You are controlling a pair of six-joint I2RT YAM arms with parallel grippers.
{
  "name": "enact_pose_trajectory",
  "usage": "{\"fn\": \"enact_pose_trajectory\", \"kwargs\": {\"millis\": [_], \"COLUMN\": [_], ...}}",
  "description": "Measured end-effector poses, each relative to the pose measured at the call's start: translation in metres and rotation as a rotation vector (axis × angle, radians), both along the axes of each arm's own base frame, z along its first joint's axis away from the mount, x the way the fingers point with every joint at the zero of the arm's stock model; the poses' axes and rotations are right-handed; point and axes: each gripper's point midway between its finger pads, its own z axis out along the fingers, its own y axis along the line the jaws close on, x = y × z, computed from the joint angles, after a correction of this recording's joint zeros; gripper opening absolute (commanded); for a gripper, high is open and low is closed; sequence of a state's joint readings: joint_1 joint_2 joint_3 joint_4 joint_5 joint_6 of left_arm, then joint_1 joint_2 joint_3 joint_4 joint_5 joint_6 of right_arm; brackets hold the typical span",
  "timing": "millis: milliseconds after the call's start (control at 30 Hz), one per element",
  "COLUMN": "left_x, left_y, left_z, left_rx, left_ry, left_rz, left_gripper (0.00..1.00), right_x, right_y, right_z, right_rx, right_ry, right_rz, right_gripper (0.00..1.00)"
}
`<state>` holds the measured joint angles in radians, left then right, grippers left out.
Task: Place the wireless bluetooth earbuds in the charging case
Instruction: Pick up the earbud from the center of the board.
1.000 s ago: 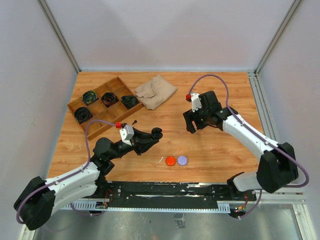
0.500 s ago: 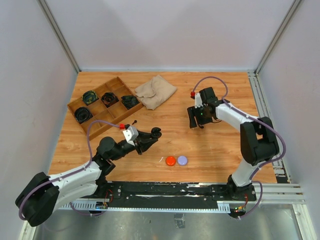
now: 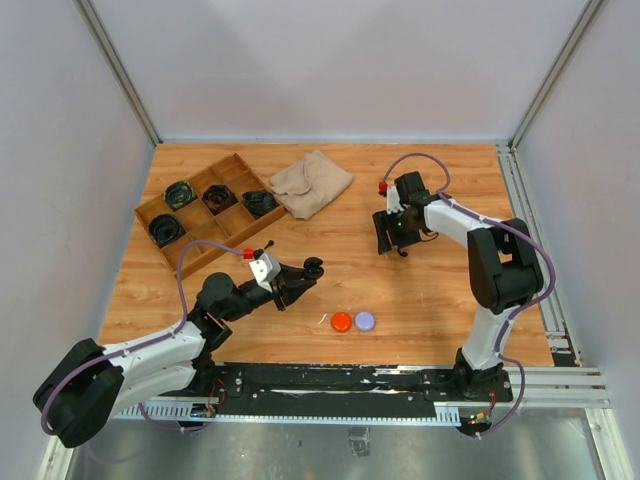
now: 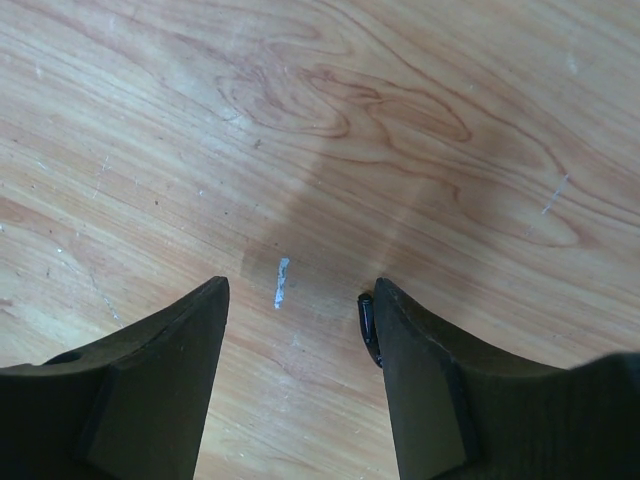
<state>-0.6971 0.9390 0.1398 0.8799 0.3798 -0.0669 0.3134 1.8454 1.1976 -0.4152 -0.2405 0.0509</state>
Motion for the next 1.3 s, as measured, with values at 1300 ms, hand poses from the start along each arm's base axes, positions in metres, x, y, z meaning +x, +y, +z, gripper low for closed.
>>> {"fn": "enact_pose_trajectory", "kwargs": {"millis": [1300], "left_x": [0.003], "left_y": [0.002], "left_z": [0.0], "left_rx": [0.0], "left_ry": [0.003], "left_rz": [0.02], "left_gripper": [0.0], "right_x": [-0.027], "right_y": [-0.039], "right_z": [0.014], "right_rx": [-0.2], "right_ry": [0.099], "right_rz": [-0.018], "right_gripper": [0.43]}}
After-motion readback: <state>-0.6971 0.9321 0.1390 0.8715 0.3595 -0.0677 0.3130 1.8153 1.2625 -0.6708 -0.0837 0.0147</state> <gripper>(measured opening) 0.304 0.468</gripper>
